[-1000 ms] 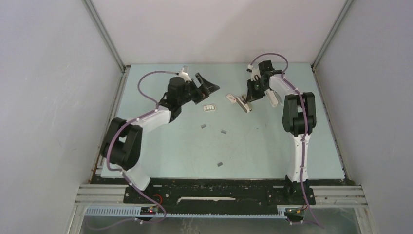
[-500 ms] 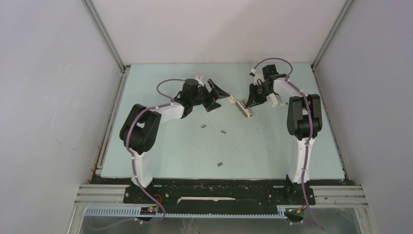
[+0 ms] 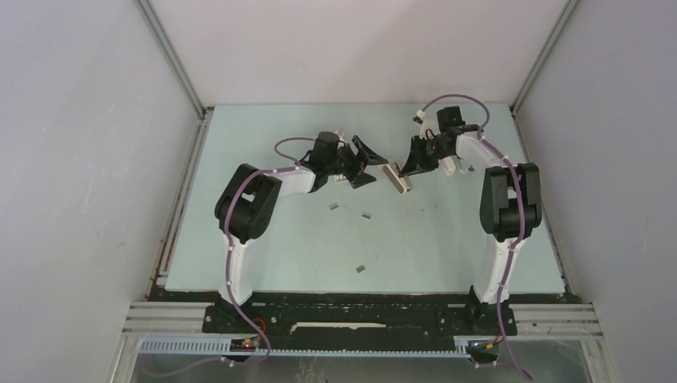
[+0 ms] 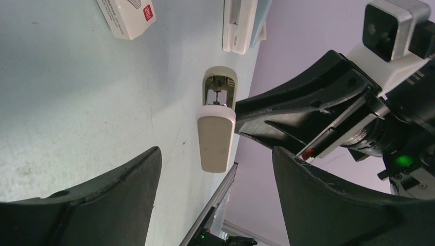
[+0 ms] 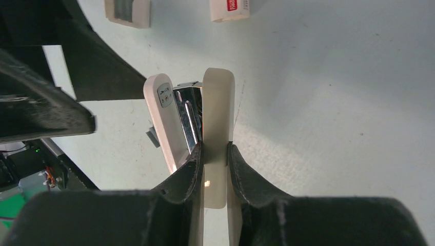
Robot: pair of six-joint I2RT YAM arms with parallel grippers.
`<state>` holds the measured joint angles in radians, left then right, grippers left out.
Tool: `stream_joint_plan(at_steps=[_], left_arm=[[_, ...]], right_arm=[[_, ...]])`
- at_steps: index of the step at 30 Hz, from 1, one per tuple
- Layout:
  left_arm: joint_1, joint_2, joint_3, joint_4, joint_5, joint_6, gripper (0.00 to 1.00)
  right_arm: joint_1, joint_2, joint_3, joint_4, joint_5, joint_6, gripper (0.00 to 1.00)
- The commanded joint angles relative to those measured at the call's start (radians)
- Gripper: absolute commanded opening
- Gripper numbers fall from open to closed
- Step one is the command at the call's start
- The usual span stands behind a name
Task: Unload the staples from the stapler
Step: Pick up the stapler from the center of the board.
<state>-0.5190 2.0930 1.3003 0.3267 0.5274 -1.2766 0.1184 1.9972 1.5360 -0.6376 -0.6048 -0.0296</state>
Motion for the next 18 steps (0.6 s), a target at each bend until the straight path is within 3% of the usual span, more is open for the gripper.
stream_joint_plan(at_steps=[1, 18], left_arm=[[-0.02, 0.028, 0.08, 0.009, 0.03, -0.038, 0.83], [-0.029, 0.059, 0.109, 0.0, 0.034, -0.064, 0.52]], right_arm=[[0.011, -0.07, -0.005, 0.042, -0.065, 0.026, 0.09], [0.041, -0.092, -0.012, 0.041, -0.119, 0.071, 0.09]])
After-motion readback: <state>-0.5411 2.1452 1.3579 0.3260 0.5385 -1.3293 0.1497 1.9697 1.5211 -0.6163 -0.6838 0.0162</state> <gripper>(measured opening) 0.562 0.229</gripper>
